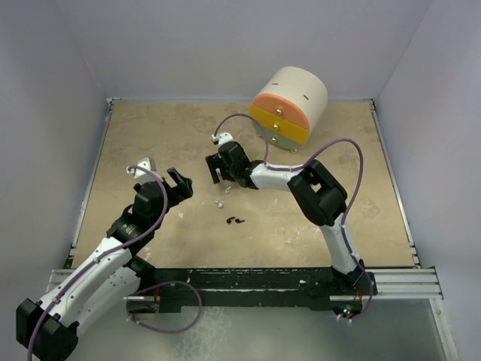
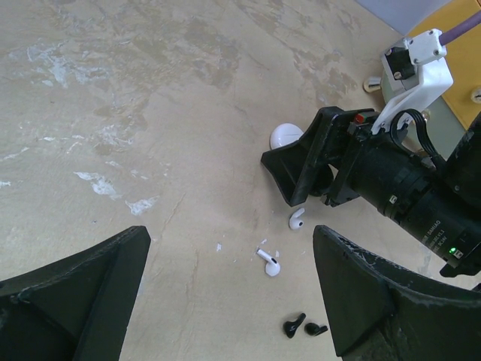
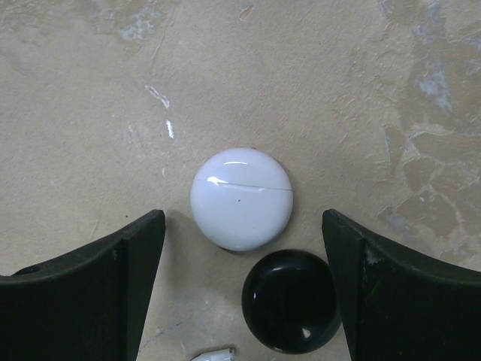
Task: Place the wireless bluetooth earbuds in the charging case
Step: Pick up the charging case at the center of the board.
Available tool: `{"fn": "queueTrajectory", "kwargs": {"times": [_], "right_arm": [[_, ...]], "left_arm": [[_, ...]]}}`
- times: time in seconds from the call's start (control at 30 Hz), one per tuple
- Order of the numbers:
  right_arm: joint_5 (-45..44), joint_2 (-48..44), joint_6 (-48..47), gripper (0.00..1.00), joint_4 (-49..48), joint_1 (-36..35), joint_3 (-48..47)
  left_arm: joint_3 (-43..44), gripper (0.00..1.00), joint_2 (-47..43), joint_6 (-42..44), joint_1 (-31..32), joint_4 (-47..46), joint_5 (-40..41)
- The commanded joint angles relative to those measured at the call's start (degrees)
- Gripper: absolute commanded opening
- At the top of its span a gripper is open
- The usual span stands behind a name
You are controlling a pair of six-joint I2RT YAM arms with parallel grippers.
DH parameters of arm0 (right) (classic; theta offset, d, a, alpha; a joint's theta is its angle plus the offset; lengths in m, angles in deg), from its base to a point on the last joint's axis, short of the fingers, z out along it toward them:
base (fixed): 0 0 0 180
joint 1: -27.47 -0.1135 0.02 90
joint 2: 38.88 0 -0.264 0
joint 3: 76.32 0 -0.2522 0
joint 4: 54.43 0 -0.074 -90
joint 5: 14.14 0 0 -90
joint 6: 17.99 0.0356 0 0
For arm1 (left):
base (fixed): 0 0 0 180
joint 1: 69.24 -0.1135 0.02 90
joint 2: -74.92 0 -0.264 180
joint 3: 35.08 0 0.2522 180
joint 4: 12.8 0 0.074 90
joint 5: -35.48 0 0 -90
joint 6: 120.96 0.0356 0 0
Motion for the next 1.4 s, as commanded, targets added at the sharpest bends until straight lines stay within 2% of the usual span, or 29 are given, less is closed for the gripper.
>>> {"fn": "queueTrajectory", "kwargs": {"times": [0.0, 0.63, 0.93, 1.0, 1.23, 1.37], "right_arm": [[-2.90, 1.10, 0.15, 0.86, 1.84, -0.73, -2.46], [-5.39, 3.36, 0.74, 0.66, 3.48, -1.39, -3.51], [-5.42, 3.31, 0.92, 0.49, 4.27, -1.40, -2.47], [-5.73, 2.94, 0.87, 0.43, 4.41, -1.46, -2.27], [-4.58, -6.55, -5.19, 0.21, -3.95, -1.41, 3.95], [-0.63, -13.21, -9.17, 0.14, -8.94, -1.43, 8.08]], "left_arm": [[0.52, 0.89, -0.87, -0.16, 0.08, -0.94, 1.17], [0.43, 0.89, -1.16, -0.22, 0.07, -0.57, 1.74], [0.44, 0.89, -0.87, -0.33, 0.06, -0.89, 1.83], [0.38, 0.89, -0.55, -0.40, 0.08, -1.21, 1.82], [0.11, 0.88, 0.97, -1.40, 0.07, -2.90, 1.36], [-0.95, 0.87, 0.60, -2.23, 0.06, -4.81, 0.79]]}}
